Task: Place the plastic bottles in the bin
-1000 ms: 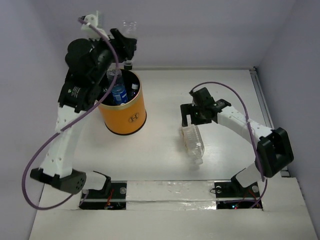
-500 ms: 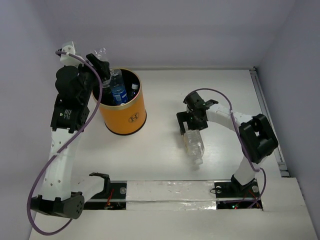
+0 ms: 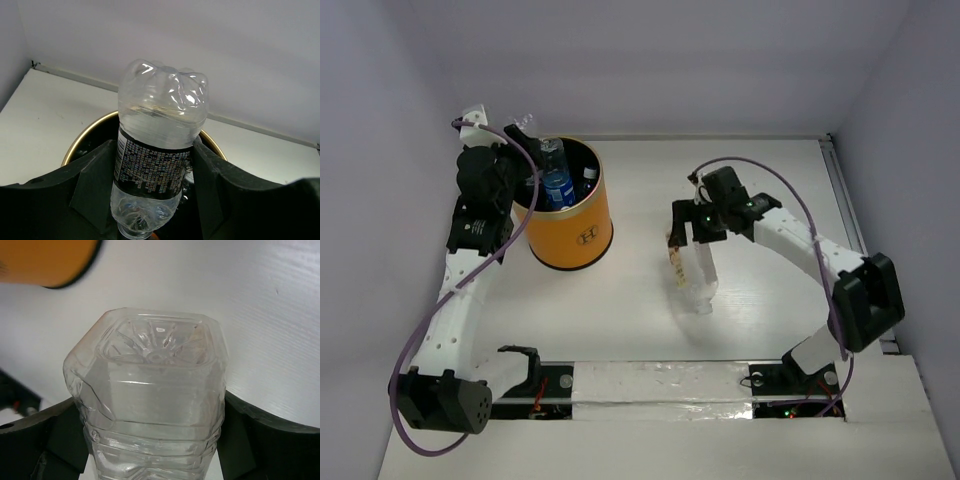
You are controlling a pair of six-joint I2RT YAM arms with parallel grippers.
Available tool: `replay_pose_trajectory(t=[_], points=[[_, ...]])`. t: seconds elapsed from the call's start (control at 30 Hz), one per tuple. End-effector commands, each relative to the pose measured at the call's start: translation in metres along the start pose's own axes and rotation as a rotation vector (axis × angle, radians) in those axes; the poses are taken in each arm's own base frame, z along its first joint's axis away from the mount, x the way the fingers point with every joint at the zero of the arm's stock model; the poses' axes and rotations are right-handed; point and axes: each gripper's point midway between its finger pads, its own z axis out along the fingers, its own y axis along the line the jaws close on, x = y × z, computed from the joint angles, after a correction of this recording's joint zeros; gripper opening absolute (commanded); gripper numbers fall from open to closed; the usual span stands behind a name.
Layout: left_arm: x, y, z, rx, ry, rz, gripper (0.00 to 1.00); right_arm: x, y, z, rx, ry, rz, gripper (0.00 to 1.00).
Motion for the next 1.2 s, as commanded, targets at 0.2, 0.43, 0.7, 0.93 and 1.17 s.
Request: replay_pose_trajectory(t=[0.2, 0.43, 0.7, 0.93, 1.17], points=[[-0.025, -0.005, -0.001, 0.021, -0.117, -0.049, 0.99, -0.178, 0.16, -0.192, -0.516, -0.586, -0.042, 0.67], [-0.039, -0.023, -0.017, 0.086, -0.117, -0.148, 0.99, -0.263, 0.233, -0.265, -0.775, -0.906, 0.03, 0.68], [-0.055, -0.053, -0.053, 0.23, -0.108, -0.299, 0.99, -0.326, 0.265, -0.214, -0.707, -1.066, 0.128, 0.69], [-0.072, -0.046, -0.071, 0.181, -0.136, -0.265, 0.99, -0.328, 0.256, -0.144, -0.451, -1.086, 0.081, 0.7], [-0.076, -0.049, -0.072, 0.191, -0.145, -0.264, 0.99, -0.292, 0.261, -0.072, -0.228, -1.014, -0.013, 0.74]])
